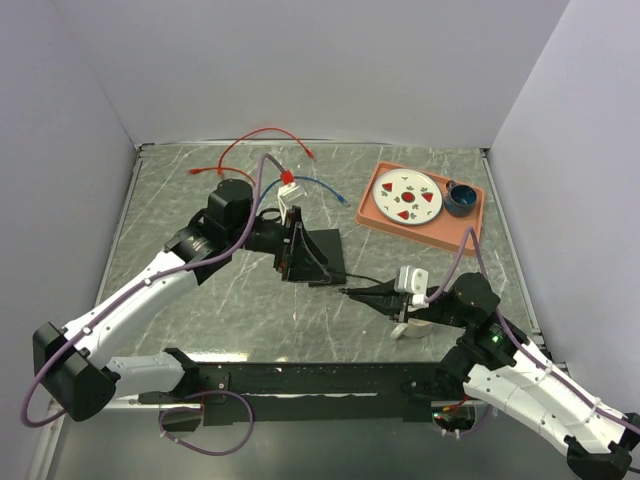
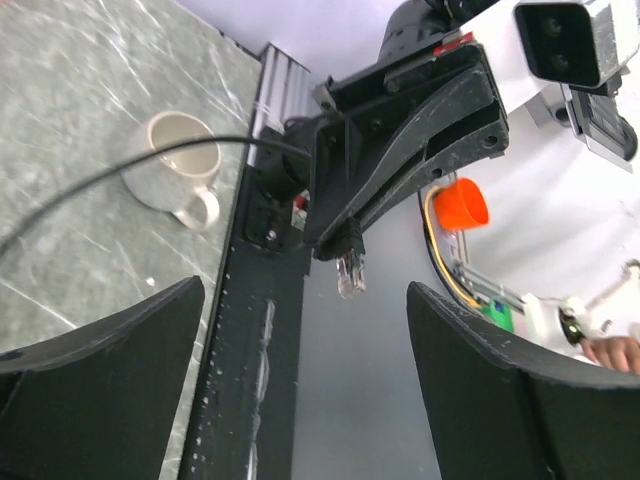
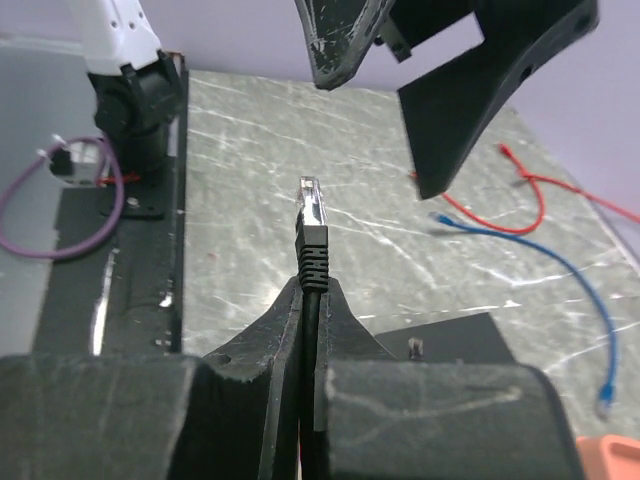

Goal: Insert the plug into the switch port

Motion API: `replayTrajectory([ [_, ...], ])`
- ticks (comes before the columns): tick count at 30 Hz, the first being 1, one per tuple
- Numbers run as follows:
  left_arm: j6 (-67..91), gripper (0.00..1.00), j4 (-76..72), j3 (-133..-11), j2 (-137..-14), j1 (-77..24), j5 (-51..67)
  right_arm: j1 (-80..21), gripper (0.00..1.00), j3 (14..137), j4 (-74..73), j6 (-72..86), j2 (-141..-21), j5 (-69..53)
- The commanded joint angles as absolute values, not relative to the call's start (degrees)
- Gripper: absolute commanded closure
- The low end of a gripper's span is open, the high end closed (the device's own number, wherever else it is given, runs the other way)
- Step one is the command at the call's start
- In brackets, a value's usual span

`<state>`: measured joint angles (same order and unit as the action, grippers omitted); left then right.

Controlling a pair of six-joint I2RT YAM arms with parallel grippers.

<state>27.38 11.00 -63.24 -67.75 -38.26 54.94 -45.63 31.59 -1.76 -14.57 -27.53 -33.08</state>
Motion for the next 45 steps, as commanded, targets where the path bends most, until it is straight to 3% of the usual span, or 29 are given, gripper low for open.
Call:
replayTrajectory([
  [1, 28.1, 0.14, 11.1, -66.2, -68.9, -39.3, 57.9, -45.9, 1.00, 30.6, 2.2, -20.5, -26.0, -33.1],
  [13, 26.5, 0.38, 19.2, -71.7, -74.2, -42.4, 55.1, -45.9, 1.00, 31.9, 0.3, -23.9, -27.0, -30.3],
  [21, 24.0, 0.40, 23.0, -73.7, -75.5, -44.2, 54.2, -45.9, 1.00, 30.3, 2.5, -21.4, -25.8, -26.1],
  [28, 25.9, 0.60, 20.0, -72.9, -75.6, -44.5, 54.7, -45.9, 1.00, 30.8, 2.2, -20.9, -27.0, -27.5],
  [36, 29.3, 0.57, 14.9, -71.9, -75.7, -45.6, 56.2, -45.9, 1.00, 31.0, 1.7, -21.0, -27.5, -27.8],
  [39, 28.7, 0.71, 15.9, -73.1, -76.6, -46.5, 55.8, -45.9, 1.00, 31.1, 1.5, -20.7, -27.6, -26.7],
  [40, 27.4, 0.85, 18.7, -73.7, -77.1, -46.8, 55.4, -45.8, 1.00, 31.1, 1.6, -20.3, -27.5, -26.4],
  [42, 25.6, 0.99, 21.1, -75.1, -78.1, -47.5, 54.3, -45.8, 1.00, 31.0, 1.5, -20.3, -27.4, -25.6],
  [45, 24.7, 0.99, 23.3, -76.1, -78.2, -48.2, 51.6, -45.9, 1.00, 31.2, 1.2, -19.6, -27.2, -25.1],
])
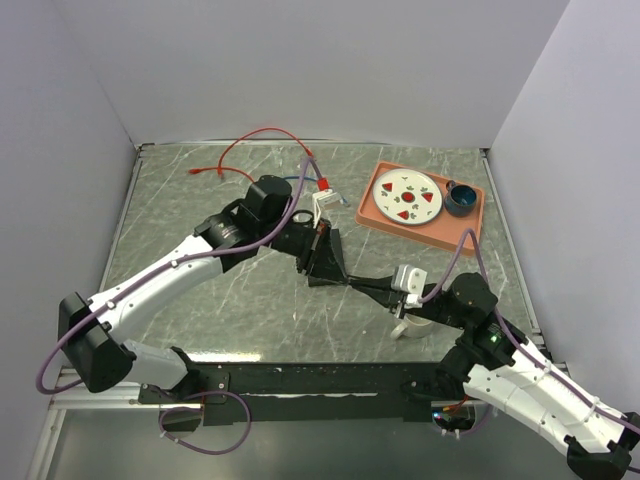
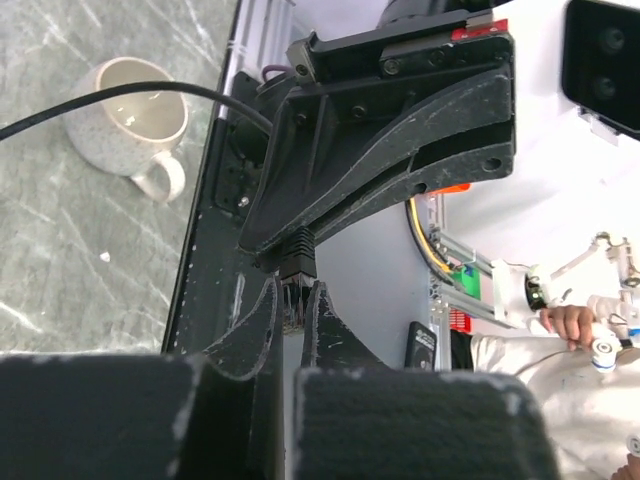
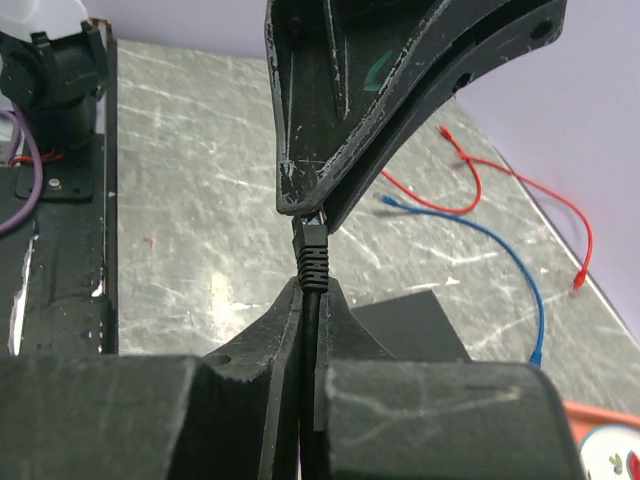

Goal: Insert the plug into the switch port

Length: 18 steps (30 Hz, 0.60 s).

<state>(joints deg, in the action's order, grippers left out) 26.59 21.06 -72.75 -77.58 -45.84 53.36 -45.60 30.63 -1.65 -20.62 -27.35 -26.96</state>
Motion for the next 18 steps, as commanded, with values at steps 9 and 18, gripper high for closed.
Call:
replayTrajectory([
  [9, 18.3, 0.99, 32.2, -81.3, -76.9, -48.5, 37.3, -45.8, 0.01, 38.1, -5.8, -9.9, -29.0, -21.4],
  [18, 11.3, 0.99, 22.2, -70.0, -65.1, -51.3, 22.4, -45.6, 0.00, 53.6, -21.2, -10.6, -37.2, -32.1],
])
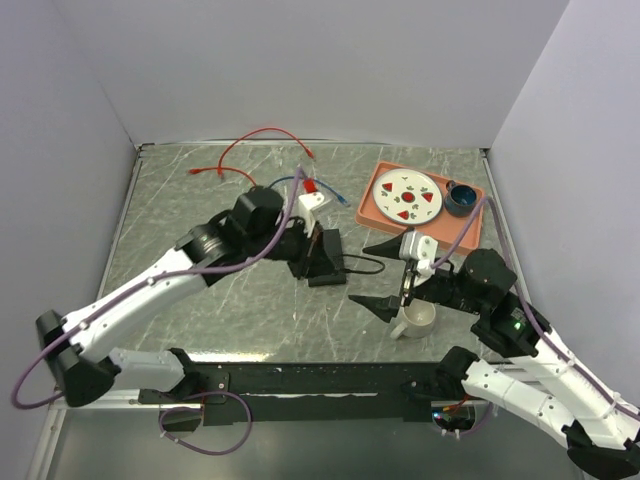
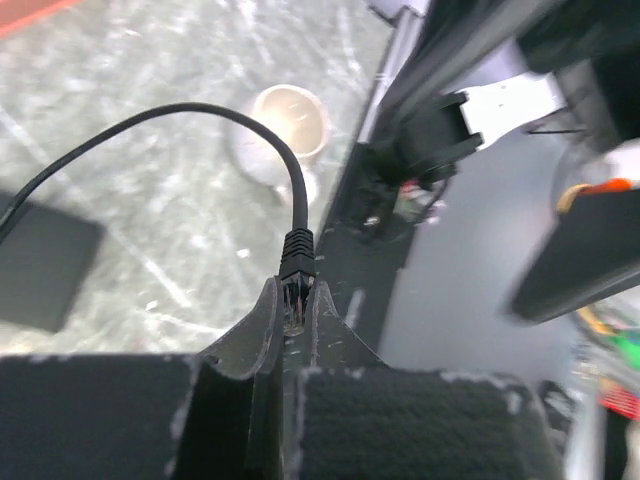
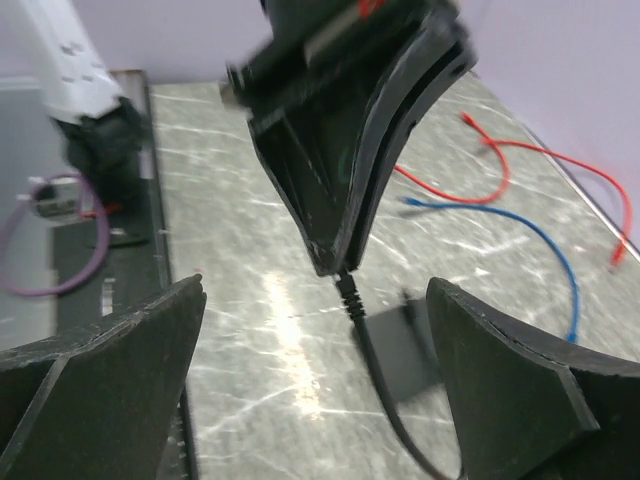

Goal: Insert the plug into the switch port

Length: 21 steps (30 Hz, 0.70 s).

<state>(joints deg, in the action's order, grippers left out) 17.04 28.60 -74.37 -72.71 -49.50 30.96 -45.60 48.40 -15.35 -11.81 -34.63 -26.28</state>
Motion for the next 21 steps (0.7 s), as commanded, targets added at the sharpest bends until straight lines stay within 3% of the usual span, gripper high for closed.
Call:
replayTrajectory([
  [1, 10.1, 0.99, 19.9, -68.7, -63.8, -51.7, 20.1, -45.5, 0.00, 54.7, -21.5, -10.9, -37.6, -33.5],
  [6, 2.5, 0.99, 17.2, -63.6, -56.2, -54.0, 16.6, -44.9, 0.02, 56.7, -22.2, -11.1, -40.2, -40.2],
  [9, -0.7, 0.99, 16.5, -62.3, -53.9, -56.4, 15.2, -44.4, 0.08, 58.5, -22.7, -9.7, -42.8, -45.7],
  [13, -4.5, 0.99, 15.9, -61.3, -53.1, -61.6, 12.1, -44.2, 0.19, 60.6, -21.8, -7.0, -46.2, -47.6],
  [21, -11.5, 0.99, 18.9, -62.8, -56.5, -71.1, 1.1, -43.9, 0.22, 60.0, -18.5, -5.6, -45.8, -47.5],
])
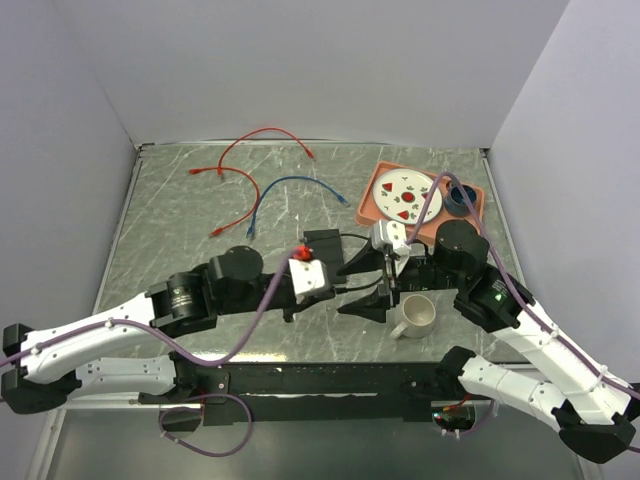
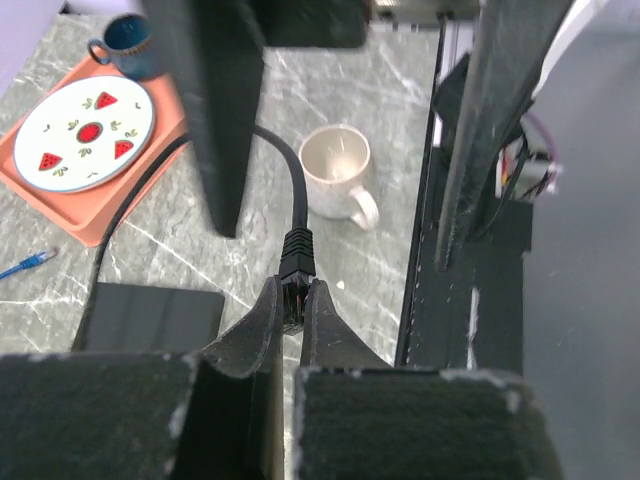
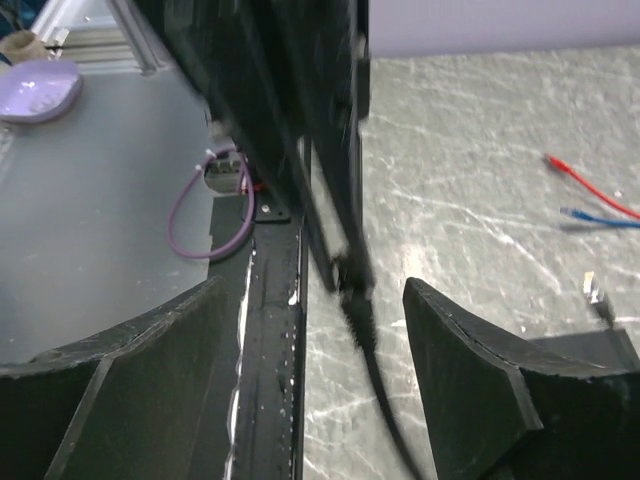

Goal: Insert the plug into the switch port

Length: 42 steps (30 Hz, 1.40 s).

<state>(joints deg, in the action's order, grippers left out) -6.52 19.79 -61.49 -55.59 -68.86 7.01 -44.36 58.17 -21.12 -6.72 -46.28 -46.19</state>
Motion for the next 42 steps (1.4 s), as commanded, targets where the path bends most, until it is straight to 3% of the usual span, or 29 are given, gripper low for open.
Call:
replayTrajectory([
  [1, -11.7, 0.99, 18.6, -62.8, -56.5, -71.4, 1.0, -43.9, 0.24, 60.3, -19.2, -5.8, -46.6, -47.9],
  [6, -12.7, 0.99, 17.7, -62.9, -55.6, -72.5, 0.2, -43.5, 0.36, 61.0, -22.1, -5.9, -48.8, -53.2],
  [15, -12.7, 0.99, 18.6, -63.8, -55.0, -73.3, -2.0, -43.0, 0.43, 59.7, -24.5, -7.0, -49.9, -52.9],
  [26, -13.5, 0.99, 20.1, -64.5, -55.5, -76.3, -3.4, -37.3, 0.34, 56.3, -20.7, -5.3, -49.2, -54.6],
  [36, -14.4, 0.99, 19.1, -65.0, -56.1, -77.3, -5.4, -35.6, 0.39, 54.1, -16.9, -3.5, -51.2, -63.1],
  [40, -14.6, 0.99, 19.1, -64.9, -56.3, -77.4, -5.4, -35.6, 0.57, 53.6, -13.4, -1.3, -51.6, -67.2],
  [42, -14.5, 0.99, 18.9, -64.8, -56.5, -77.5, -5.4, -35.5, 0.78, 53.2, -11.4, 0.0, -52.2, -68.7],
])
